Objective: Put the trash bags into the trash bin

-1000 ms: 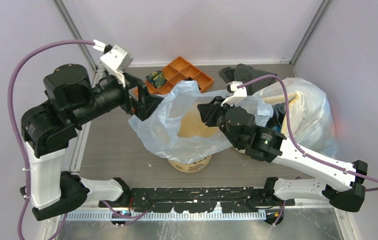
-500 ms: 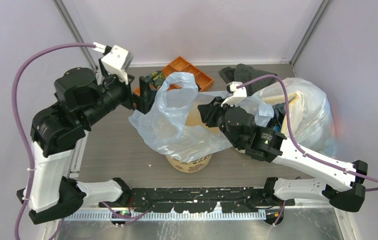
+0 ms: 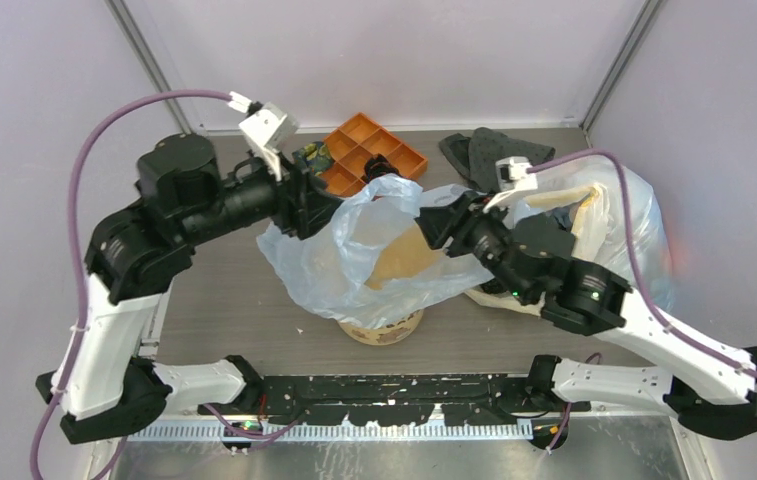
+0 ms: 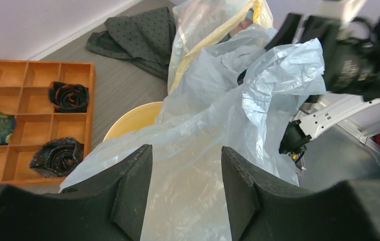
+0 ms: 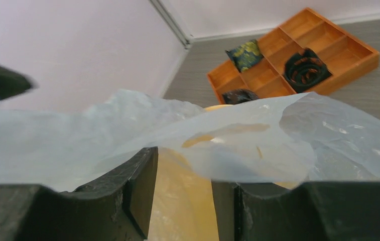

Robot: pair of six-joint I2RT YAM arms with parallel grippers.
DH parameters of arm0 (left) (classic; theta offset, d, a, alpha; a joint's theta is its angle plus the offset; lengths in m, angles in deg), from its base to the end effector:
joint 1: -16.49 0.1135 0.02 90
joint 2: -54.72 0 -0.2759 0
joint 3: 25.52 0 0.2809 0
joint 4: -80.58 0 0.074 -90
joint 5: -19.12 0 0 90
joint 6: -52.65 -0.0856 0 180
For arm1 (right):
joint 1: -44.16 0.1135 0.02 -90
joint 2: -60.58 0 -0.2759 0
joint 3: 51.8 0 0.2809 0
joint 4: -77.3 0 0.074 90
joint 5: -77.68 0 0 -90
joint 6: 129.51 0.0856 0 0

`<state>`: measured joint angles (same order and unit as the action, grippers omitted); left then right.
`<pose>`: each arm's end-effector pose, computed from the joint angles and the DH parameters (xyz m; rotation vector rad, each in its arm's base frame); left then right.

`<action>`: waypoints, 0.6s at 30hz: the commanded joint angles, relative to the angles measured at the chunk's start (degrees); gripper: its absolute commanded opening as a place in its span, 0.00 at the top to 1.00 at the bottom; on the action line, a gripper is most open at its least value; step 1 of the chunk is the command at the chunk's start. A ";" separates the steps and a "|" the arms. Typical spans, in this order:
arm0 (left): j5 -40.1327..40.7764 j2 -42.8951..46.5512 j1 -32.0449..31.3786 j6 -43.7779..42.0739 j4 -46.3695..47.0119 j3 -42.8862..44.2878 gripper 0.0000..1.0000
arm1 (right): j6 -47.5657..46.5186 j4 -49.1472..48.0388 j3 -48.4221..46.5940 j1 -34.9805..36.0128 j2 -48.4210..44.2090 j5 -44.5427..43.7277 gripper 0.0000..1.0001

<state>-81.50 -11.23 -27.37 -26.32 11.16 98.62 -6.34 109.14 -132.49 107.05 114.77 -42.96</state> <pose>0.1410 -0.1574 0.5734 0.6543 1.7244 -0.8475 0.1559 0.2089 0.4488 -0.0255 1.7179 0.8235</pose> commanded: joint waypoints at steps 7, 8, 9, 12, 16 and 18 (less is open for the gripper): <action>-3.46 -2.06 0.09 4.52 5.85 1.41 0.50 | 0.19 -3.75 -2.59 0.20 -2.28 11.68 0.52; -2.74 -2.27 0.09 4.64 5.46 1.58 0.51 | 0.55 -4.45 -2.20 0.14 -2.92 12.30 0.52; -2.03 -2.45 0.09 4.80 5.07 1.78 0.54 | 0.74 -4.86 -2.04 0.14 -3.59 12.73 0.52; -0.77 -2.86 0.09 5.58 4.61 1.64 0.58 | 0.92 -4.78 -2.39 0.15 -6.28 13.07 0.50; -1.23 -3.47 0.09 6.22 4.73 1.81 0.61 | -0.73 -3.13 -4.16 0.16 -9.23 11.40 0.46; -1.40 -3.56 0.09 6.43 5.10 1.84 0.62 | -2.46 -2.56 -5.30 0.17 -10.02 11.17 0.40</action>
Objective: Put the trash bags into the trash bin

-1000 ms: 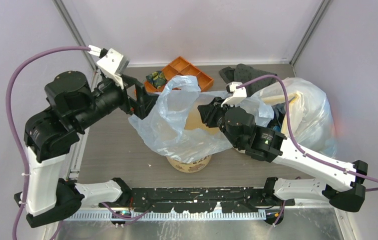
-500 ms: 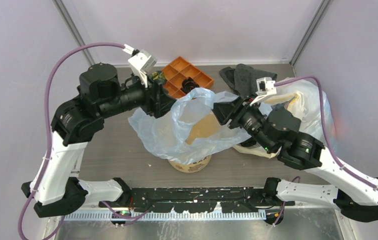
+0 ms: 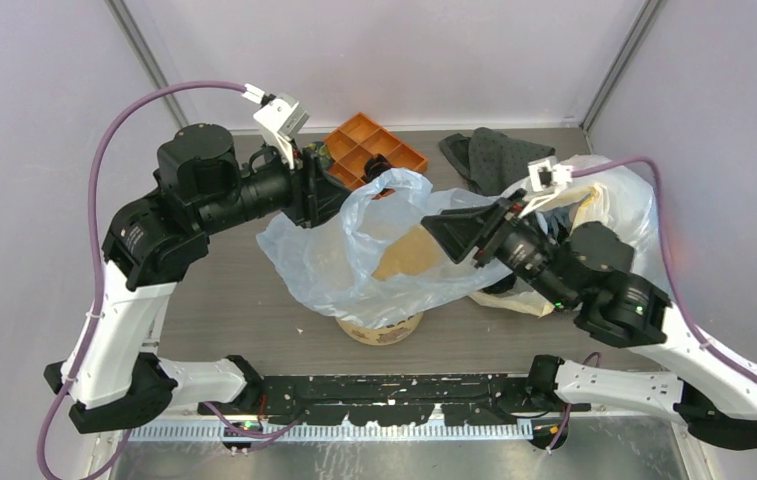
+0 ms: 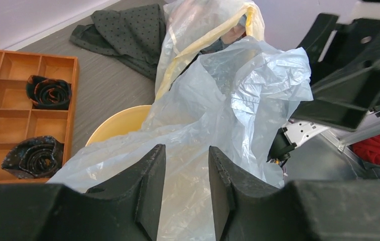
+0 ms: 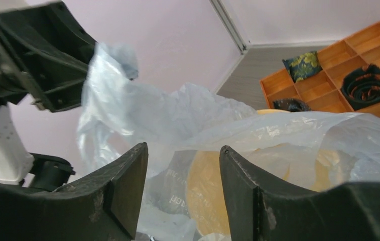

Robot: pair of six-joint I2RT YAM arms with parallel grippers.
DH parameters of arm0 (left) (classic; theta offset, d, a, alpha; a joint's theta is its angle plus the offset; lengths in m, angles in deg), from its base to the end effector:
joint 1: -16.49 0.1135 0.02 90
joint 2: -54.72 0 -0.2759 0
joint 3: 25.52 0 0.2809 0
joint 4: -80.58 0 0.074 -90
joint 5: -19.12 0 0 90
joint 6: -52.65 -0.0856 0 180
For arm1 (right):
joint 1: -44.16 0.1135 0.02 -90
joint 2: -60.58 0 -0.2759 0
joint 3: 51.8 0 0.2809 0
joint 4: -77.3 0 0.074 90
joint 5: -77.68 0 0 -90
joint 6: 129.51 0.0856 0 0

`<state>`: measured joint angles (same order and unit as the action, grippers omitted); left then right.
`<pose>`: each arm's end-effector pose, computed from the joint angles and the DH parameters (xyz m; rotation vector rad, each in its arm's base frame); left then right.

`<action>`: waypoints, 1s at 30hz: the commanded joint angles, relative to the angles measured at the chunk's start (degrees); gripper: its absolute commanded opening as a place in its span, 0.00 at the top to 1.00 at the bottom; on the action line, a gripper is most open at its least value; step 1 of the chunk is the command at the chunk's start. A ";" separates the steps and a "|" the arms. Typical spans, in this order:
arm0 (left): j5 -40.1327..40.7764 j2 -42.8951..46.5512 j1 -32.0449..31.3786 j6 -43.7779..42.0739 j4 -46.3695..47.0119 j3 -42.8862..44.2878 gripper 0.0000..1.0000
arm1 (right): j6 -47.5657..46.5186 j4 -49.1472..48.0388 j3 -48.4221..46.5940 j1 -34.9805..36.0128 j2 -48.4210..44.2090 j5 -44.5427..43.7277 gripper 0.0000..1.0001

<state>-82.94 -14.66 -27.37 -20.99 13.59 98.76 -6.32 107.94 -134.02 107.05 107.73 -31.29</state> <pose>0.1596 -0.1782 0.5685 0.5997 1.7788 -0.9295 0.1235 0.1803 0.4891 -0.1288 1.5946 1.0891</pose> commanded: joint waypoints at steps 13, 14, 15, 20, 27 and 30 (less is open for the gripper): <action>-1.91 -2.73 0.09 1.70 2.93 2.71 0.65 | -11.22 7.95 -19.24 0.18 8.72 2.98 0.26; -1.88 -2.69 0.09 1.74 2.89 2.74 0.65 | -11.22 8.54 -19.72 0.16 9.58 1.98 0.27; -1.82 -2.61 0.09 1.75 2.96 2.68 0.65 | -11.17 9.00 -20.17 0.18 10.08 0.80 0.28; -1.66 -2.64 0.09 1.67 2.49 3.06 0.65 | -11.35 9.74 -20.18 0.19 10.71 -0.86 0.42; 5.19 -1.97 0.09 -0.18 -1.06 4.91 0.54 | -11.17 10.25 -18.62 0.14 8.18 -5.31 0.96; 9.49 -0.54 0.09 -1.13 -0.99 4.08 0.46 | -11.07 10.08 -16.82 0.16 6.20 -7.00 0.99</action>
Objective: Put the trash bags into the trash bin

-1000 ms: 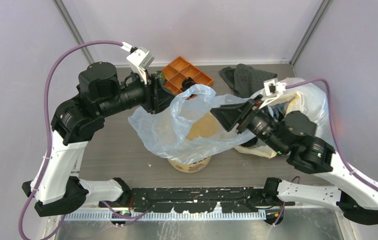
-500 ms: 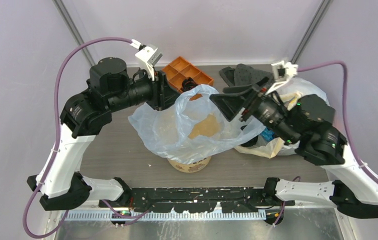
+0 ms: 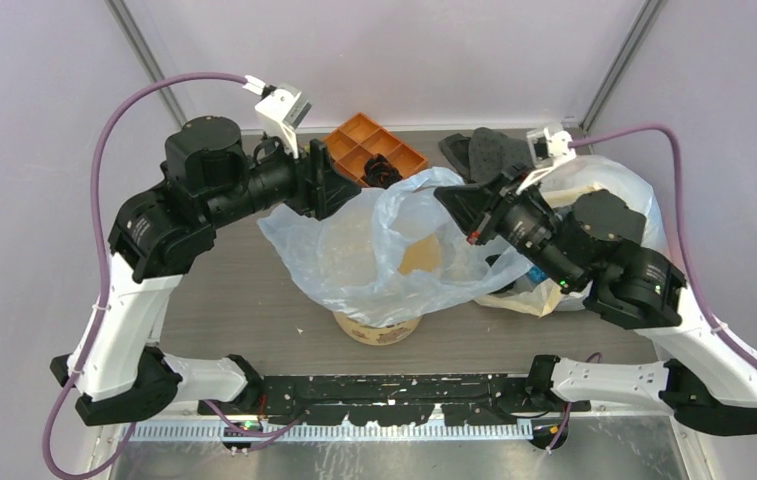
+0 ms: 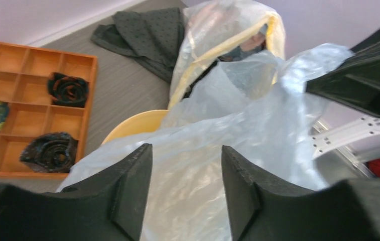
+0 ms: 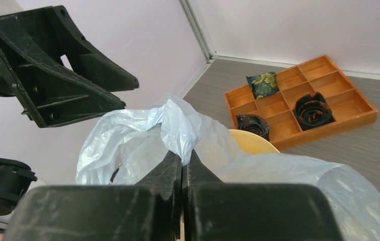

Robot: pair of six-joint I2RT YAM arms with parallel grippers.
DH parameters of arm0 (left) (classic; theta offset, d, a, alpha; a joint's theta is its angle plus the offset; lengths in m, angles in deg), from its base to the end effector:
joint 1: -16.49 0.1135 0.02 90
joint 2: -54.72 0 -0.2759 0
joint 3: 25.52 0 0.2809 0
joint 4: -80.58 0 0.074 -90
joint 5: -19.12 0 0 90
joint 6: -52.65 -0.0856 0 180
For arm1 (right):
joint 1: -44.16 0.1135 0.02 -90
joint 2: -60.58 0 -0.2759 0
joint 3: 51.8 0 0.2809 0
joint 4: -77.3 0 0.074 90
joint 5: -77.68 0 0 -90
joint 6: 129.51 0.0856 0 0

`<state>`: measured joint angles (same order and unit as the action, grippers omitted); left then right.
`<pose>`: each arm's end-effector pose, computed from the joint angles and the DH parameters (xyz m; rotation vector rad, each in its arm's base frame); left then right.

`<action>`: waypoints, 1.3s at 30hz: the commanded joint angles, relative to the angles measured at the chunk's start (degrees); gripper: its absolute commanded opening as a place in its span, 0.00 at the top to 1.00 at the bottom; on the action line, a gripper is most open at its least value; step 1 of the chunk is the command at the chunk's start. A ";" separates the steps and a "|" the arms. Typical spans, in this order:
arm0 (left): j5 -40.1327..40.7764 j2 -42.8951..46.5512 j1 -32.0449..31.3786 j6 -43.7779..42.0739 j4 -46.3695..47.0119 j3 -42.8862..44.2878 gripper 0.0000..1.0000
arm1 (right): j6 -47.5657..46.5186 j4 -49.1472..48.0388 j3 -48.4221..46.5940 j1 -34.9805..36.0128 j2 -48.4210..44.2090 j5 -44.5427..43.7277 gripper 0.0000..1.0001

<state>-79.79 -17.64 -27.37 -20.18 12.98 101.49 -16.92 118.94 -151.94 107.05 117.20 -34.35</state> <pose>0.1736 -0.1852 0.5700 0.5482 1.8051 -0.8876 0.1312 0.1858 0.5423 -0.2455 1.5899 0.8806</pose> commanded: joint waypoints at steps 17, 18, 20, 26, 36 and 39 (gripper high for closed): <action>29.07 13.07 0.09 -0.25 -13.09 -10.32 0.55 | -0.04 -0.91 -0.42 0.16 -0.80 -1.96 0.96; 29.75 13.45 0.09 -0.07 -13.69 -11.40 0.56 | -0.19 -0.91 -0.84 0.16 -0.60 -2.05 0.96; 31.44 14.24 0.09 0.20 -13.88 -14.33 0.56 | -0.63 -0.83 -1.56 0.16 -0.31 -2.19 0.96; 32.75 13.73 0.08 0.08 -10.37 -20.65 0.57 | -1.07 -0.31 -2.60 0.13 -0.85 -3.25 0.96; 20.10 7.97 -0.31 2.68 -0.46 -25.58 0.64 | -1.61 1.09 -3.87 0.16 -1.83 -4.15 0.96; 16.33 7.62 -1.74 4.53 2.59 -27.99 0.66 | -2.12 1.75 -4.80 0.17 -1.51 -4.47 0.96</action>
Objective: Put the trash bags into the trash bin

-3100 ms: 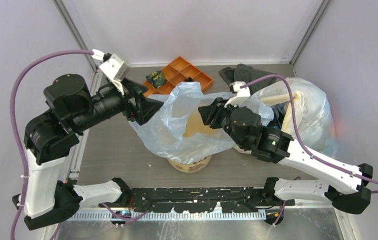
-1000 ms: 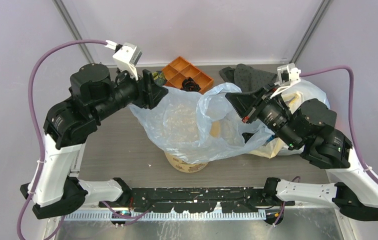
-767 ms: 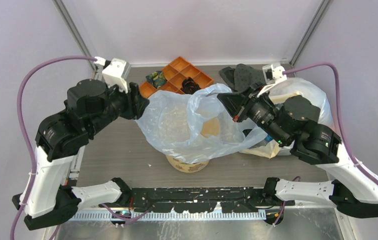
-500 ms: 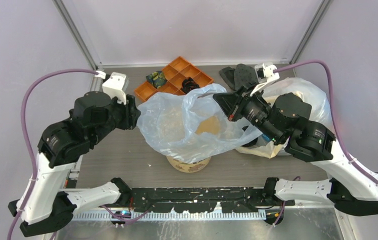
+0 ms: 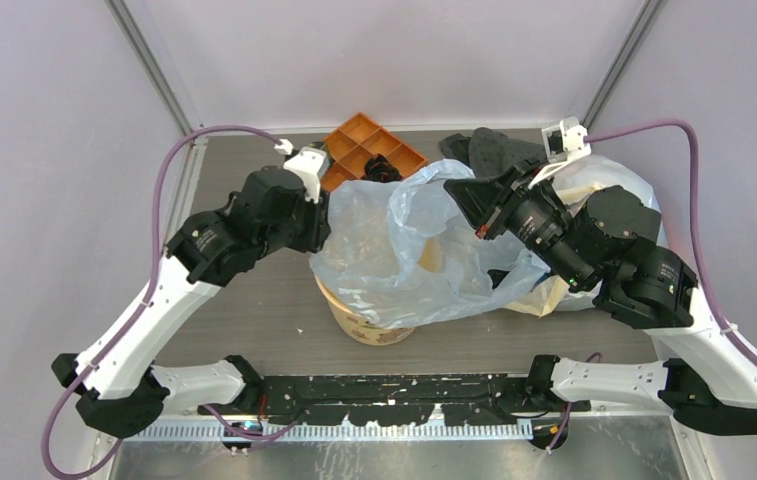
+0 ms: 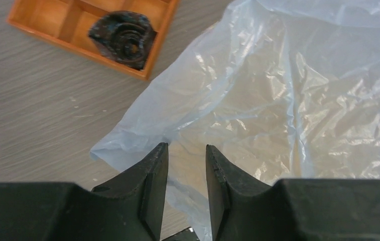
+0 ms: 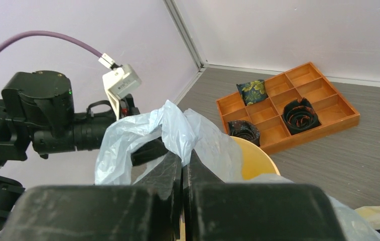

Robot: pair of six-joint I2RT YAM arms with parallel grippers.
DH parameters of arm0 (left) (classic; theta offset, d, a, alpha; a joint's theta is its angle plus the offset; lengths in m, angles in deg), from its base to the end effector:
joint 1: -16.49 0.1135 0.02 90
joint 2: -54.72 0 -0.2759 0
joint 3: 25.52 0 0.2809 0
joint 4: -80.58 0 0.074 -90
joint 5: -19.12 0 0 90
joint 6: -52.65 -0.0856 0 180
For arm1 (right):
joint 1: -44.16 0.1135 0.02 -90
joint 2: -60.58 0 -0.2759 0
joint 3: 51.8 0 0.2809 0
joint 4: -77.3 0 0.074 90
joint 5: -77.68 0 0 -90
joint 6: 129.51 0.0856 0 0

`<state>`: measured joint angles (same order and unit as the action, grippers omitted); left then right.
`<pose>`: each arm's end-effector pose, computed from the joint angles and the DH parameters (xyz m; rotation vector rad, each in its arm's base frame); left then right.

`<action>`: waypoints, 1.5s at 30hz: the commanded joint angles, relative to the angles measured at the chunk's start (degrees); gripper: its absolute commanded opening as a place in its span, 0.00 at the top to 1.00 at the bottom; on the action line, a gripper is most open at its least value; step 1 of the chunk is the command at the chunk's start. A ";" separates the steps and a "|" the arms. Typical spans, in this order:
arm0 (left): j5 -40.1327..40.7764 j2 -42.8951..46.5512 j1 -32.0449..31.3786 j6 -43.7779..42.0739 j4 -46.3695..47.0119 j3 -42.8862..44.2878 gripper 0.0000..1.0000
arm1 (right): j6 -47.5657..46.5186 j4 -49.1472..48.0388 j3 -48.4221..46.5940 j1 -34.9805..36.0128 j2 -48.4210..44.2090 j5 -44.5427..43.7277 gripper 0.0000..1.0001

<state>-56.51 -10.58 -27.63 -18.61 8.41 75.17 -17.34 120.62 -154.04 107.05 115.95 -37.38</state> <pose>0.2010 -0.1653 0.4329 0.3486 2.1824 -0.3390 0.1264 0.1673 0.5549 -0.1937 1.5648 0.8523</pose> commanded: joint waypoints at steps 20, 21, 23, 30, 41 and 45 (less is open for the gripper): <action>-7.20 -5.58 -8.15 9.82 18.06 -16.75 0.69 | -1.57 0.27 -3.25 0.14 4.54 -0.44 0.94; -7.26 -5.84 -8.29 10.02 18.41 -17.27 0.69 | -1.46 0.08 -2.90 0.14 4.56 -0.77 0.94; -7.52 -6.42 -8.73 10.31 18.96 -17.92 0.69 | -1.07 -0.64 -1.28 0.20 4.57 -0.95 0.94; -5.84 -4.26 -9.14 10.70 18.67 -17.17 0.67 | -0.64 -1.36 1.40 0.13 4.48 -2.10 0.94; -4.55 1.87 -9.14 11.13 15.50 -13.57 0.55 | -1.58 -1.02 0.71 0.16 5.47 -2.45 0.93; -2.87 3.48 -9.14 11.02 14.07 -12.53 0.53 | -2.18 -0.84 0.36 0.17 5.81 -2.20 0.93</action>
<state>-62.09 -9.37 -36.55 -7.75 23.49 59.85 -18.41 121.38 -152.25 107.05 121.39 -38.87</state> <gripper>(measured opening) 0.461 0.069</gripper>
